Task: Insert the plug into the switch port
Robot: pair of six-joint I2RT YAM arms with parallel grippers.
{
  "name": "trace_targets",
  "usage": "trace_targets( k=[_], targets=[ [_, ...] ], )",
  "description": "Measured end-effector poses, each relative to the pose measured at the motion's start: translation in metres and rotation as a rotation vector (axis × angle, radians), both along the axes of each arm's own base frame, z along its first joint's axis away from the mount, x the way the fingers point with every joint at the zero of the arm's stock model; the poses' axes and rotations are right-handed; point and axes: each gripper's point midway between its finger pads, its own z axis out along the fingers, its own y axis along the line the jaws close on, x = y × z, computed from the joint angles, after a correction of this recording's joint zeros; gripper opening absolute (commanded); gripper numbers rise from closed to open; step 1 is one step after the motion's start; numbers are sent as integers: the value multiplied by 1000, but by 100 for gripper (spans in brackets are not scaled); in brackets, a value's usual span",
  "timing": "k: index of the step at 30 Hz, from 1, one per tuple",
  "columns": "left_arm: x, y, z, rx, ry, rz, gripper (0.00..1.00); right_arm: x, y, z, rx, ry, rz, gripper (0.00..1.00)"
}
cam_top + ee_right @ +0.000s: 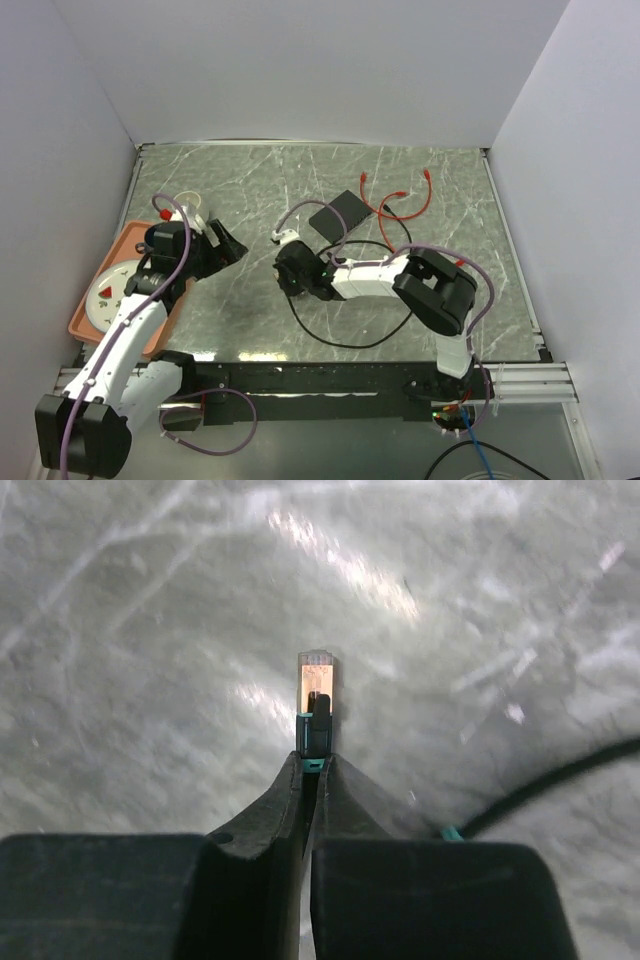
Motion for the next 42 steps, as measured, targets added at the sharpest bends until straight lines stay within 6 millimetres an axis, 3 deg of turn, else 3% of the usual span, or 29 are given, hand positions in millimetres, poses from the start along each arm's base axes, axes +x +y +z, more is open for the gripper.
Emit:
trace_targets(
  k=[7, 15, 22, 27, 35, 39, 42],
  targets=[
    [-6, -36, 18, -119, -49, -190, 96, -23, -42, 10, -77, -100, 58, 0],
    [-25, -92, -5, -200, 68, -392, 88, -59, -29, 82, -26, -347, 140, 0],
    [-38, -118, -3, -262, 67, -477, 75, -53, -49, 116, 30, -418, 59, 0],
    [-47, -134, 3, -305, 56, -528, 67, -50, -55, 119, 19, -430, 31, 0],
    [-54, -146, 3, -325, 52, -544, 33, -51, -58, 120, 17, -429, 33, 0],
    [-50, -145, 2, -321, 49, -521, 30, -55, -60, 122, 35, -425, 47, 0],
    [-50, -145, 2, -319, 49, -518, 33, -57, -61, 122, 37, -423, 58, 0]
  ],
)
